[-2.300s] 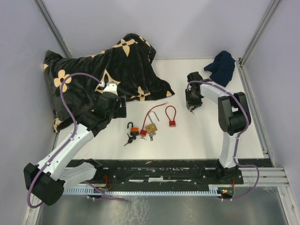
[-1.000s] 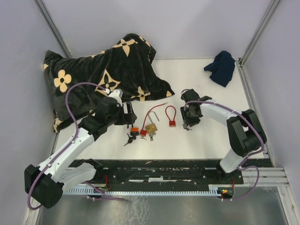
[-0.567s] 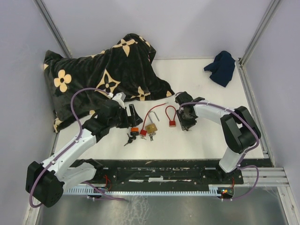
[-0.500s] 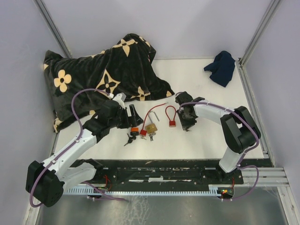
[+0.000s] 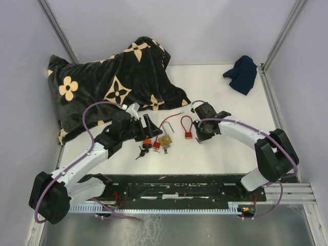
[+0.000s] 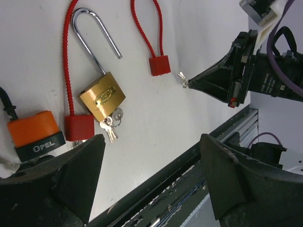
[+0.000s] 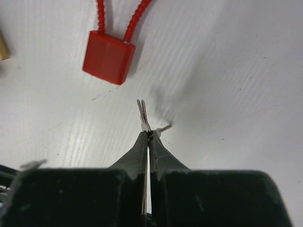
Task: Unlock with the key
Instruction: Pick up the key from the center of the board.
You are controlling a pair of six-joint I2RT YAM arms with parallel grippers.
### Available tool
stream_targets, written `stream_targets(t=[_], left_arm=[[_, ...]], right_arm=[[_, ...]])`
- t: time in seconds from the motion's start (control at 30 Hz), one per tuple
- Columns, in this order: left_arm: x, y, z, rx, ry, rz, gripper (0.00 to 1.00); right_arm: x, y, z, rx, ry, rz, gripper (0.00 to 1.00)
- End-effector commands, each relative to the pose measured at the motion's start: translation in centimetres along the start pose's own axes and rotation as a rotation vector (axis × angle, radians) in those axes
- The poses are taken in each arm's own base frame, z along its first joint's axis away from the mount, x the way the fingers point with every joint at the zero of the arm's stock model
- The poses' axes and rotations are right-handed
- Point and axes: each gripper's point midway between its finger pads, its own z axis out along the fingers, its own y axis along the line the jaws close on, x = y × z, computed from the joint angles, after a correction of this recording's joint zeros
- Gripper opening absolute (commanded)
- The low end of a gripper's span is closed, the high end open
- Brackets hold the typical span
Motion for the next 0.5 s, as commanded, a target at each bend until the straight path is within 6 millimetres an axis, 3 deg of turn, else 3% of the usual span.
stream_targets(t=[0.0,0.2,0.47], left_arm=[[-1.2,-2.6,0.5,0.126,-0.052,-0.073,0.87],[-1.5,-3.7,0.9,0.22,-0.094,-0.159,0.85],[-3.0,-5.7,1.3,0.327,-0.151,-0.184,0.82]], right_arm=[[-3.2,2.3,-2.4,-0.122,-0.185,0.008,0.02],[-5.3,6.2,-4.6,-0.356,-0.349,0.099,0.02],[-8.4,10.1,-9.2,-0.64,-0.572,0.219,0.02]])
